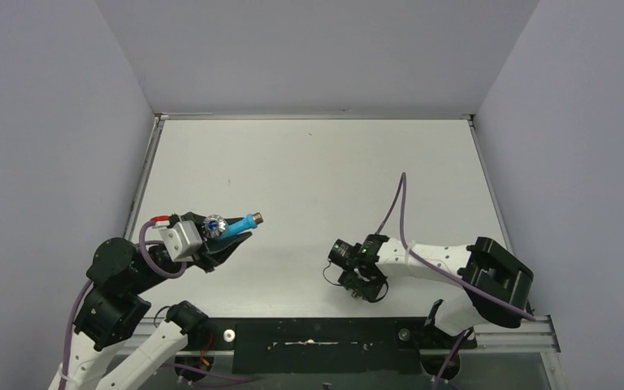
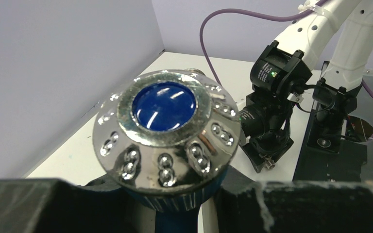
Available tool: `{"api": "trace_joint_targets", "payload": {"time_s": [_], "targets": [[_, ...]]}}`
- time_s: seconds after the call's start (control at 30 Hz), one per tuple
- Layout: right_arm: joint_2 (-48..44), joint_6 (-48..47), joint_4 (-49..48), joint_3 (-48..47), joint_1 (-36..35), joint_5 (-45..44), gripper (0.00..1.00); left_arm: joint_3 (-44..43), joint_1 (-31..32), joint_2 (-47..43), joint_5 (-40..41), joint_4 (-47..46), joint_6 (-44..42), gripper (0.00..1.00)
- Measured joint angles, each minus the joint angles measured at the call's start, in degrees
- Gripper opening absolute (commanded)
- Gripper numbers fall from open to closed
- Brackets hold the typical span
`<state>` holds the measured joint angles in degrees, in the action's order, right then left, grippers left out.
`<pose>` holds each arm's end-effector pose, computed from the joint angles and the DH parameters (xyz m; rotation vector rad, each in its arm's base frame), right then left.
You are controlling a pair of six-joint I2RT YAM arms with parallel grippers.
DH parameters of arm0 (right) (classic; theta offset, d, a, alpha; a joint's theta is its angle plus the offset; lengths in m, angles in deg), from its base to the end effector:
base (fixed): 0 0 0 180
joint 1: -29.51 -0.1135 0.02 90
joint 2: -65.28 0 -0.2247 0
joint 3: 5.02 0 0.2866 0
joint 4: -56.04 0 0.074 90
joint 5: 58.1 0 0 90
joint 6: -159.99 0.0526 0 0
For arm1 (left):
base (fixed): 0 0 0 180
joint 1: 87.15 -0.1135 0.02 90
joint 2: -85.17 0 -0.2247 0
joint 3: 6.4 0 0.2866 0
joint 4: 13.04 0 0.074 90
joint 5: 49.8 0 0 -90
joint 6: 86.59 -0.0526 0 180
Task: Install the water faucets
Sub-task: Pick up the adaptor at the center of the board.
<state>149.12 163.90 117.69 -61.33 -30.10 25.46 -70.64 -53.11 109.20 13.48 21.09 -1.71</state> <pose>0.1325 0.2143 0.0782 0.8943 2.8938 -0.0179 0.1143 -0.1058 0.4028 0.8589 1.2556 -0.7467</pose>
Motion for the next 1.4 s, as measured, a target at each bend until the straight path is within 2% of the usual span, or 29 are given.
{"api": "trace_joint_targets", "payload": {"time_s": [0.17,0.4,0.5,0.6,0.73,0.87,1.1,1.3,1.4], "targets": [[-1.3,0.2,-0.5,1.2,0.0,0.2,0.44,0.3,0.0,0.0,-0.2,-0.1,0.1,0.0],[-1.9,0.5,-0.4,1.9,0.0,0.4,0.31,0.3,0.0,0.2,-0.6,-0.4,0.1,0.0],[-1.9,0.4,-0.3,1.9,0.0,0.5,0.18,0.3,0.0,0.3,-0.6,-0.4,0.1,0.0],[-1.9,-0.1,-0.5,1.9,0.0,0.5,0.0,0.6,0.0,0.3,-0.6,-0.9,0.2,0.0],[-1.9,-4.1,-0.9,1.5,0.0,-0.7,0.0,1.0,0.0,0.9,-0.6,-1.2,0.3,0.0],[-2.0,-13.4,-1.0,-2.6,0.2,-4.4,0.0,1.0,0.0,2.4,-0.6,-1.5,1.6,0.0],[-8.1,-38.7,-8.6,-15.3,1.2,-8.4,0.0,0.9,0.0,8.9,-0.5,-2.4,8.3,0.0],[-17.2,-62.0,-17.2,-19.8,5.9,-5.0,0.0,0.7,0.0,13.9,-0.7,-5.6,16.7,0.0],[-22.8,-72.0,-23.6,-18.2,9.7,-1.4,0.0,0.7,0.0,14.2,-1.2,-8.7,19.5,0.0]]}}
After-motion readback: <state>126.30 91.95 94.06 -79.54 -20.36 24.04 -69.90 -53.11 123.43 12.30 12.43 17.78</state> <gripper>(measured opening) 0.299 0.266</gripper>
